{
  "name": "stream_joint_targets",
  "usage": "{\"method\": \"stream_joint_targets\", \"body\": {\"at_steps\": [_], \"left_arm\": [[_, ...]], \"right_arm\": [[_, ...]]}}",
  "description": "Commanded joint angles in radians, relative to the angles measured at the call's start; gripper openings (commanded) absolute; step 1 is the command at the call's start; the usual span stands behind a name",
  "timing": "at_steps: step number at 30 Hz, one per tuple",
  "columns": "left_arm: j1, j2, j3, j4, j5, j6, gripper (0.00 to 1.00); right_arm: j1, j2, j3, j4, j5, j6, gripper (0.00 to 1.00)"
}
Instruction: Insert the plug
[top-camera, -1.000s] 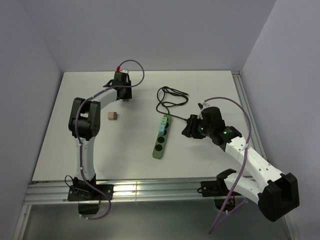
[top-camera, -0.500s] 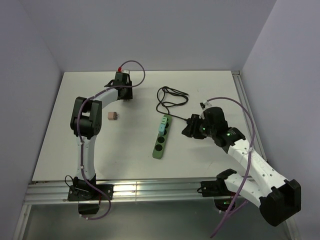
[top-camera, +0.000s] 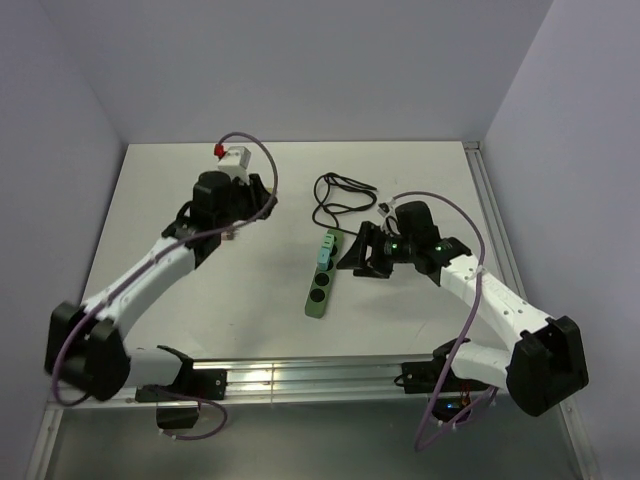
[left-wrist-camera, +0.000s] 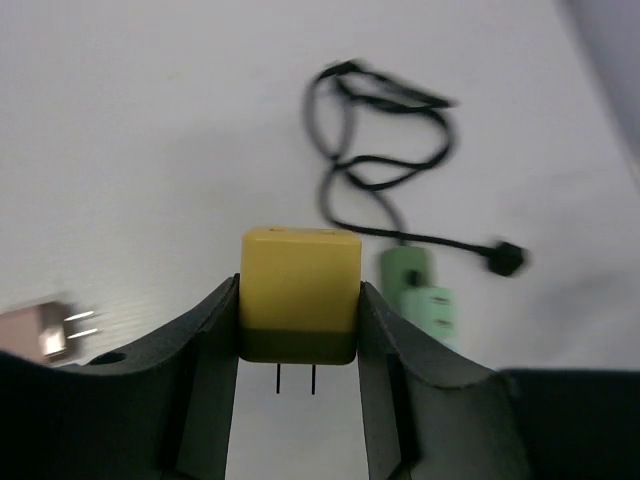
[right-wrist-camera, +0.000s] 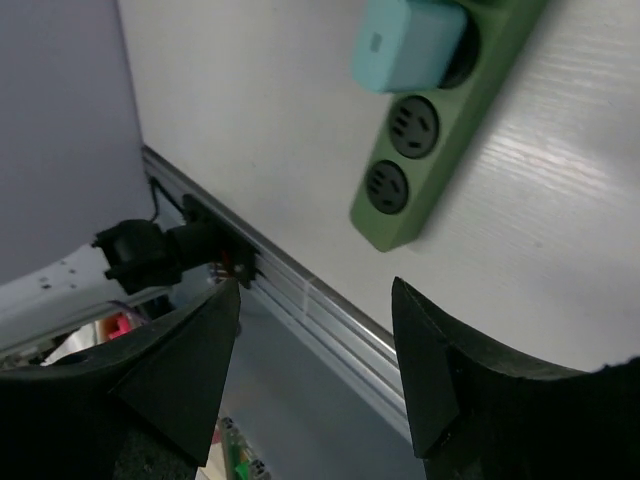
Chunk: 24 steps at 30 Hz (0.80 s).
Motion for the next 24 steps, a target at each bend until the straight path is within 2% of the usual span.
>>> {"method": "stream_joint_targets", "body": {"at_steps": [1, 7, 11, 14, 16, 20, 24], "left_arm": [[-0.145, -0.205, -0.133, 0.116, 0.004, -0.018, 0.00], [-0.421, -0.513, -0.342, 0.176, -0.052, -0.009, 0.00], [-0.524, -0.694, -0.462, 0.236, -0.053, -0.029, 0.00], [-0.587, -0.732, -0.525, 0.280, -0.053, -0.014, 0.00], [-0.641, -0.732, -0.545, 0.300, -0.053, 0.015, 0.00], [-0.751, -0.736, -0.565, 0.328, -0.154, 0.061, 0.00], [-0.834, -0.735, -0.566, 0.307, -0.246, 0.095, 0.00]], "right_arm": [[0.013, -0.001, 0.141, 0.008, -0.076, 0.051, 0.70], [0.035, 0.019, 0.306, -0.169, -0.111, 0.027, 0.69], [0.056, -0.004, 0.409, -0.303, -0.077, 0.005, 0.69], [0.090, 0.009, 0.452, -0.354, -0.093, 0.017, 0.69], [0.155, 0.046, 0.536, -0.435, -0.077, 0.008, 0.68], [0.239, 0.138, 0.665, -0.562, -0.036, 0.017, 0.59], [0.272, 0.165, 0.675, -0.599, -0.047, 0.040, 0.57]]}}
